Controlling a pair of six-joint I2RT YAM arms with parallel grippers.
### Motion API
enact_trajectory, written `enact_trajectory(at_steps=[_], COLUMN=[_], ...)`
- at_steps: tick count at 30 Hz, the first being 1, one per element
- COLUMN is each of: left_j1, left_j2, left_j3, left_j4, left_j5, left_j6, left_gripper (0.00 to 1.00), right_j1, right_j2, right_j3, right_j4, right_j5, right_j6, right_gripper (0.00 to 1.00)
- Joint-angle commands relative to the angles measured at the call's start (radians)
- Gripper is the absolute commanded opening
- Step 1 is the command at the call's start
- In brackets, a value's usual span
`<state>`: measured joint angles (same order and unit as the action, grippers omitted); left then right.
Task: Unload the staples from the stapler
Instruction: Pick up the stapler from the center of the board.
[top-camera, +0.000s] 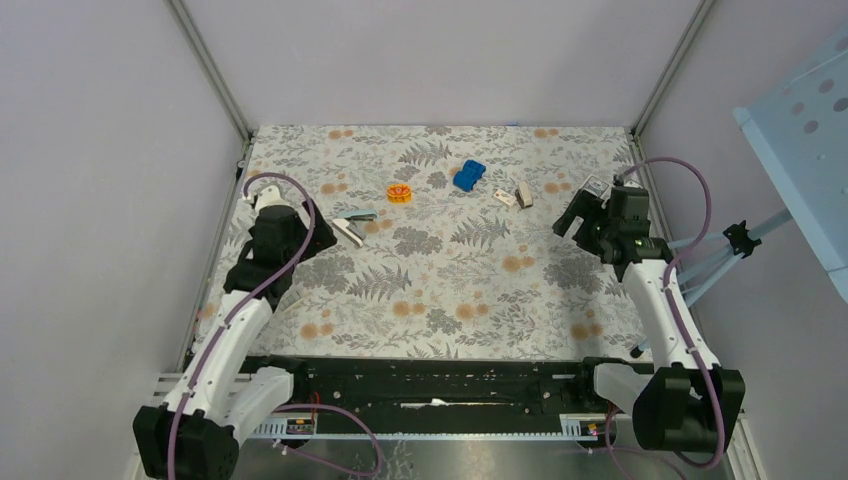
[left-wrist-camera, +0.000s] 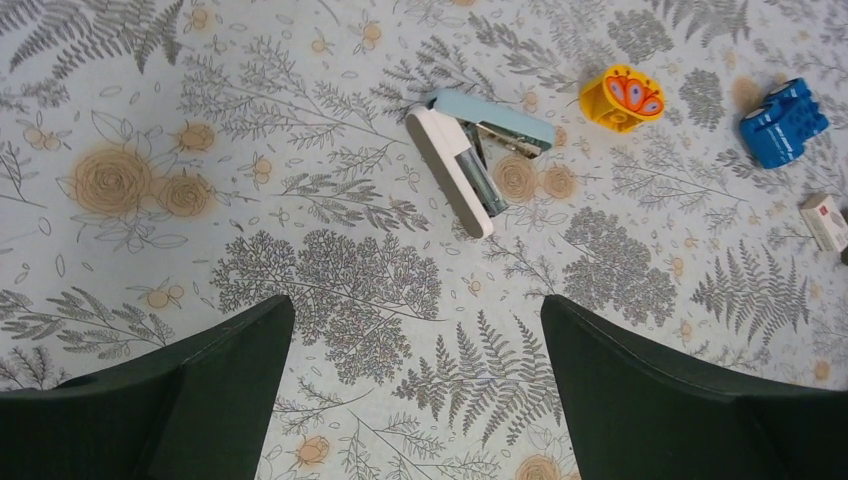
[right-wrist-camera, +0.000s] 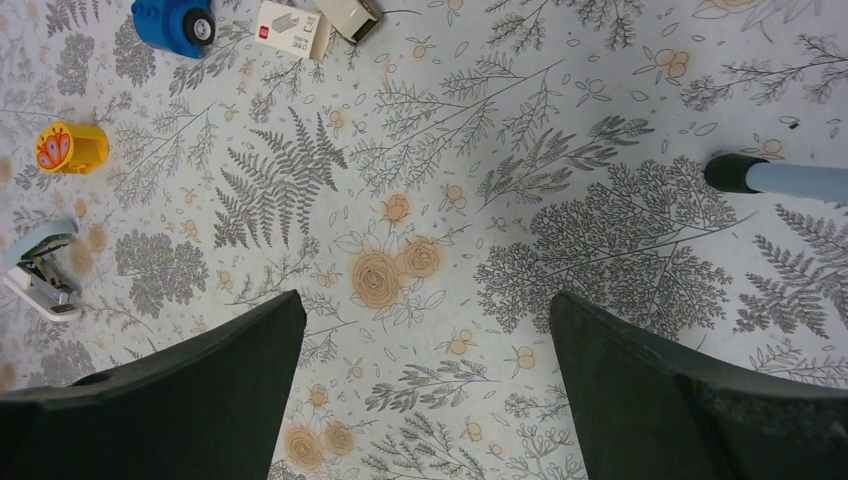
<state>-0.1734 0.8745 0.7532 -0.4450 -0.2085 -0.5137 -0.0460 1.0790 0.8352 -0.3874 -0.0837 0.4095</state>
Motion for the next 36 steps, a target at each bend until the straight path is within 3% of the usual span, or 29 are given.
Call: enact_trajectory(at_steps=[1,16,24,36], left_j1=[0.006,0.006,0.001,-0.067], left_j2=[0.065,0.153,0.279,0.62], left_j3=[0.041,0.081,0.004,0.083], left_j4=[0.023,0.025,0.202,0.38], left_j5=[-0.015,-0.005,0.05,-0.005], left_j6=[-0.087,-0.122,-0.296,-0.363], left_gripper=[0.99,0.98,0.81,0.73], right_j1=[0.001,0.04,0.139,0.141], right_j2=[0.049,0.136,0.129,0.054], right_j3=[0.06,0.118,0.096,0.042], right_j4=[0.008,0.037,0.035,0.012], right_j5=[-0.092,-0.138,-0.115,-0.124], right_j6=[-0.007,0.003,0.015,0.018], right_gripper=[1.0,0.96,0.94,0.93])
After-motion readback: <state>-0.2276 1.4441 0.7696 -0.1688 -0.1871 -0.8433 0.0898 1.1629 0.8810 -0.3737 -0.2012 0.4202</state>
